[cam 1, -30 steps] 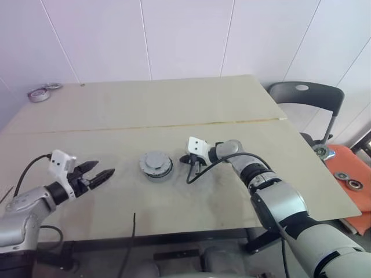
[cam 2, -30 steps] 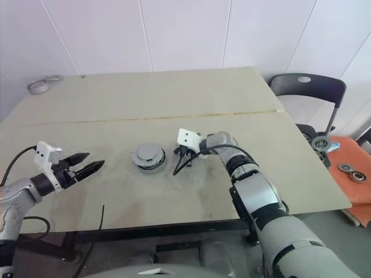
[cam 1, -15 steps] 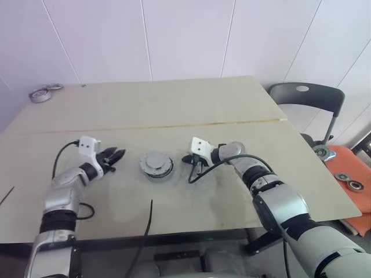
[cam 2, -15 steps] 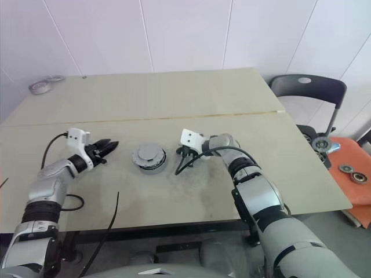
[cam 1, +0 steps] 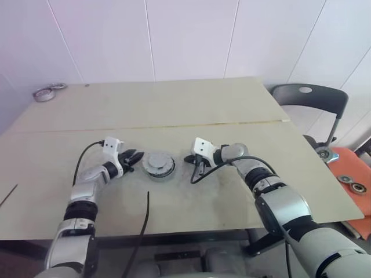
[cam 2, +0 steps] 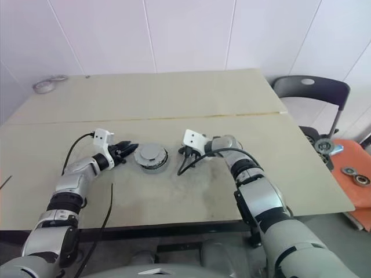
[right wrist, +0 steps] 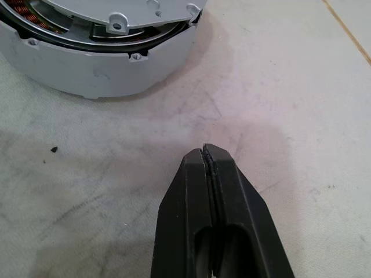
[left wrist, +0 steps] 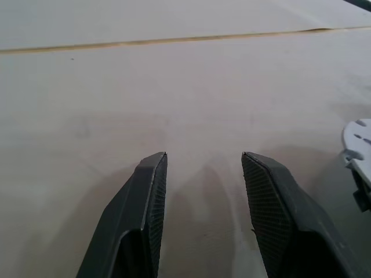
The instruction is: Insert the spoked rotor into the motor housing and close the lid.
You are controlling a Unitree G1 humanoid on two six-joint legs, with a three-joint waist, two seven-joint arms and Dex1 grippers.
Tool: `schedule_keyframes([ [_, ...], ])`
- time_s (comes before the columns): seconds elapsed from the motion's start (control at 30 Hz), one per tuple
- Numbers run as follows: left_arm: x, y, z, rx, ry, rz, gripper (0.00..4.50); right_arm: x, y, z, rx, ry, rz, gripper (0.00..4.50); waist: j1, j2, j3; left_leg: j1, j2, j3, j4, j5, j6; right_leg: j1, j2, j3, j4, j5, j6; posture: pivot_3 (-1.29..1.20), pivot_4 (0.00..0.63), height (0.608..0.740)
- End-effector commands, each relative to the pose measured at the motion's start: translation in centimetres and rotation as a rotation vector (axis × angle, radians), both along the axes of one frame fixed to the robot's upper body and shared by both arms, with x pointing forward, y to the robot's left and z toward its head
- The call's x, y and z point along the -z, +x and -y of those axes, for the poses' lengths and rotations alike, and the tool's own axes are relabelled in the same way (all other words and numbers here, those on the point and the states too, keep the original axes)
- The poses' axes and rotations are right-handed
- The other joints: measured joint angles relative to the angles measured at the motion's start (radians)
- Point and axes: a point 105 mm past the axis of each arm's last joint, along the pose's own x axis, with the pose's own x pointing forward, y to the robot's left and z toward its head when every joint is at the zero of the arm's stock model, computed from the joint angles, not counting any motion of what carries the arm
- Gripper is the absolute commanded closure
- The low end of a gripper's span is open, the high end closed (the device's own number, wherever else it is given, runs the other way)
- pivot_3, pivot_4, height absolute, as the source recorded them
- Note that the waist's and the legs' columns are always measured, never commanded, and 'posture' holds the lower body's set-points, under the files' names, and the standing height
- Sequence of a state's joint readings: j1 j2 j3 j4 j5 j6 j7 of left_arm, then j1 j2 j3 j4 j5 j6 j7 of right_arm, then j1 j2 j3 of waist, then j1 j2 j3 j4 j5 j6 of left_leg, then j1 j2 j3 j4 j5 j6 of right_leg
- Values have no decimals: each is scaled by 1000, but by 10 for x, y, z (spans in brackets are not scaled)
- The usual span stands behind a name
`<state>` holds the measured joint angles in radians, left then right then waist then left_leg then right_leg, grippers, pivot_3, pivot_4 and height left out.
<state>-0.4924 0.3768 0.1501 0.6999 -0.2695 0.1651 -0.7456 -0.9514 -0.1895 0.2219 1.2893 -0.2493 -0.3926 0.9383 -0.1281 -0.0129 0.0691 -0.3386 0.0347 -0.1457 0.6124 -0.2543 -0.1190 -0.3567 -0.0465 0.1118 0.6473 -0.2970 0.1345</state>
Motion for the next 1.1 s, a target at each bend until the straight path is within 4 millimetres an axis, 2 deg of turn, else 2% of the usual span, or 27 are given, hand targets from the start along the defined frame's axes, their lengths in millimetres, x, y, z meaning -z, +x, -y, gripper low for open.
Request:
schedule_keyframes([
  [0.03,-9,8,11,28,0,40,2348,-2,4,7,28,-2,16,4500,1,0,0,0,0,0,0,0,0,0,0,0,0,0,0,0,0,740],
  [0.33,-4,8,35,83,-35,26,2348,0,4,12,42,2,25,4500,4,0,0,0,0,0,0,0,0,0,0,0,0,0,0,0,0,740],
  [0.63,5,-17,67,285,-77,-53,2348,1,4,19,60,0,31,4500,9,1,-1,-1,-1,0,0,0,0,1,-1,0,-1,-1,1,0,0,740],
  [1.1,7,-22,71,311,-64,-64,2348,4,3,21,67,-7,34,4500,15,1,-1,0,-2,0,0,0,0,2,-2,0,-2,-1,2,0,0,740],
])
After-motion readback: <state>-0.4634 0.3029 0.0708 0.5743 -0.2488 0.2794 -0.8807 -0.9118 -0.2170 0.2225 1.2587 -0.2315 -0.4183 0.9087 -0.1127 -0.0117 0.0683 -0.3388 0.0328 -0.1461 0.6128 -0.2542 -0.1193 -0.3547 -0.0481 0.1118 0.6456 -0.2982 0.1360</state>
